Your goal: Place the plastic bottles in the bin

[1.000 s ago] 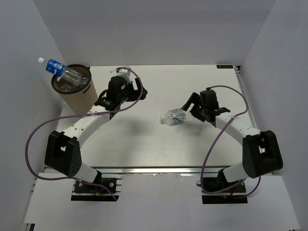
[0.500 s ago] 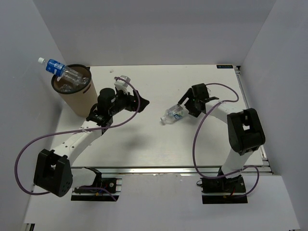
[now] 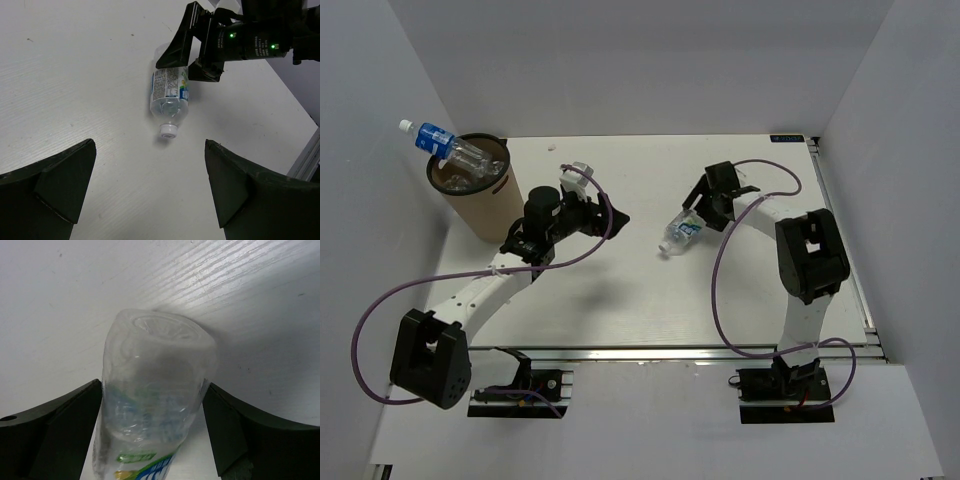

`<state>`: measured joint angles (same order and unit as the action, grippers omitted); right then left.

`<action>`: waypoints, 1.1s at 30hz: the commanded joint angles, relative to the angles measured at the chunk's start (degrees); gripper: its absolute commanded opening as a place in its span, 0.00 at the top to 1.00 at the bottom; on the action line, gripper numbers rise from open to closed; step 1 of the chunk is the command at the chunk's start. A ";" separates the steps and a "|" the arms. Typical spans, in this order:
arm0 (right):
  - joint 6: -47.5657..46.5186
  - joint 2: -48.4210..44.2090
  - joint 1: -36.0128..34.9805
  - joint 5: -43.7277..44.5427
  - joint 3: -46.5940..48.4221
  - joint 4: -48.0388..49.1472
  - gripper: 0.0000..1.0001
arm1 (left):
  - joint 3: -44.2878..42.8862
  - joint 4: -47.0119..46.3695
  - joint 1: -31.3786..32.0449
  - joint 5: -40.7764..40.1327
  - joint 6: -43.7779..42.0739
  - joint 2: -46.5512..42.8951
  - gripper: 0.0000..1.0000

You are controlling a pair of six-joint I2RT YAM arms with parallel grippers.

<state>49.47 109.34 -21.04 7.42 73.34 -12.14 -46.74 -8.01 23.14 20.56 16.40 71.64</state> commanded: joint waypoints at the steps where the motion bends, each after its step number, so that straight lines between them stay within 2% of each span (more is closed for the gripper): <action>1: -2.01 3.42 -0.67 2.25 2.16 -4.74 0.16 | -1.25 -0.43 0.16 1.24 0.29 -0.01 0.02; 7: -2.18 5.79 -0.76 -1.96 2.34 -0.80 0.21 | -1.42 0.19 0.16 0.80 0.65 -0.53 0.02; 13: -4.55 0.72 -1.11 -3.99 -2.49 6.77 0.43 | -1.42 0.37 0.16 0.10 1.17 -0.80 0.02; 14: -6.04 -0.61 -1.20 -4.60 -4.68 10.96 0.49 | -1.51 0.28 0.16 0.10 1.35 -0.62 0.02; 17: -19.46 -6.40 -1.29 -14.68 -9.34 22.30 0.62 | -2.30 0.54 0.16 -0.52 3.37 0.34 0.02; 18: -22.98 -8.16 -1.46 -21.59 -13.45 29.56 0.63 | -3.43 0.80 0.16 -0.26 3.89 0.96 0.02; 20: -32.48 -14.04 -1.81 -29.44 -17.68 35.75 0.65 | -4.67 0.02 0.16 1.67 5.91 1.92 0.02; 21: -35.12 -15.98 -2.34 -35.66 -21.27 39.79 0.65 | -5.63 -0.86 0.16 5.68 6.79 2.45 0.02; 24: -43.57 -21.79 -3.31 -44.65 -24.29 40.71 0.64 | -7.66 -2.79 0.24 13.60 9.43 4.74 0.02; 28: -48.67 -26.00 -3.66 -55.21 -26.92 39.39 0.64 | -8.63 -3.77 1.47 17.85 11.98 5.27 0.02; 30: -51.12 -27.42 -4.53 -58.38 -28.07 39.74 0.66 | -8.81 -3.24 2.00 17.94 12.94 5.01 0.02; 33: -51.58 -29.00 -5.15 -59.18 -28.87 39.65 0.66 | -6.79 -8.05 2.44 22.85 16.72 4.13 0.02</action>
<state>2.72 81.47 -25.56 -44.86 45.39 25.15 -53.32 -11.38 24.97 36.77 29.06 77.56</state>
